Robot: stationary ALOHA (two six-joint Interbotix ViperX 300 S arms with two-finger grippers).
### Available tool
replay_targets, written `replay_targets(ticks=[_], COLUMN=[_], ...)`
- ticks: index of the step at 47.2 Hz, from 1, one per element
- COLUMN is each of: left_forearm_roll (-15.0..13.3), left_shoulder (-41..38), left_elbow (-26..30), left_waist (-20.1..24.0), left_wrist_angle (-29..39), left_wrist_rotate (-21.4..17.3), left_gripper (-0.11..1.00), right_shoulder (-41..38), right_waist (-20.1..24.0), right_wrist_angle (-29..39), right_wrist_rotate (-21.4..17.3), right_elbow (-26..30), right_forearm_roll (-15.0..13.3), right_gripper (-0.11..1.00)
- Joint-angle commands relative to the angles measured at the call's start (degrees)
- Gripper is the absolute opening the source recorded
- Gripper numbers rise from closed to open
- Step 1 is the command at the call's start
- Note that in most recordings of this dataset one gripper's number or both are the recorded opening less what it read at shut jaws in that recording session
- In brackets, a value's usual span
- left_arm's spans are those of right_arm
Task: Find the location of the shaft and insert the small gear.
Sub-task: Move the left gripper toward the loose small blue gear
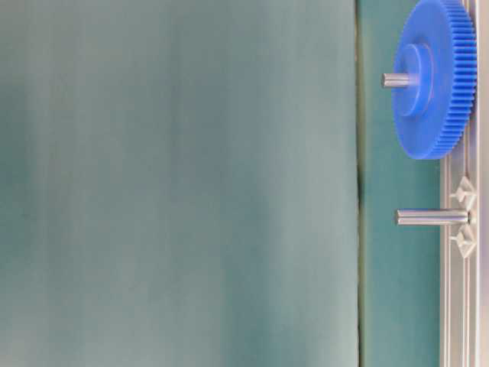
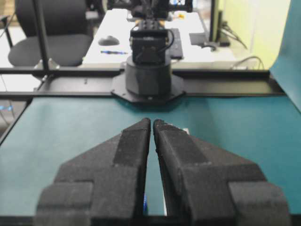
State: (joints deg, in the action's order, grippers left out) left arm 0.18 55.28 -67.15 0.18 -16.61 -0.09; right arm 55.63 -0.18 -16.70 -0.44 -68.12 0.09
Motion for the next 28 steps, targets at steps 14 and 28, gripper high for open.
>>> replay_targets(ticks=[14, 28], left_forearm_roll=[0.4, 0.4], left_shoulder=[-0.6, -5.4], left_elbow=[0.7, 3.3], left_waist=[-2.0, -4.6], left_wrist_angle=[7.7, 14.2], left_wrist_rotate=[1.9, 2.3], left_gripper=[-0.02, -0.02], right_shoulder=[-1.0, -1.8], right_waist=[0.2, 0.0], right_wrist_angle=[0.4, 6.7], right_wrist_rotate=[-5.0, -5.3], right_elbow=[-3.9, -3.8], right_forearm_roll=[2.5, 2.5], right_gripper=[-0.02, -0.02])
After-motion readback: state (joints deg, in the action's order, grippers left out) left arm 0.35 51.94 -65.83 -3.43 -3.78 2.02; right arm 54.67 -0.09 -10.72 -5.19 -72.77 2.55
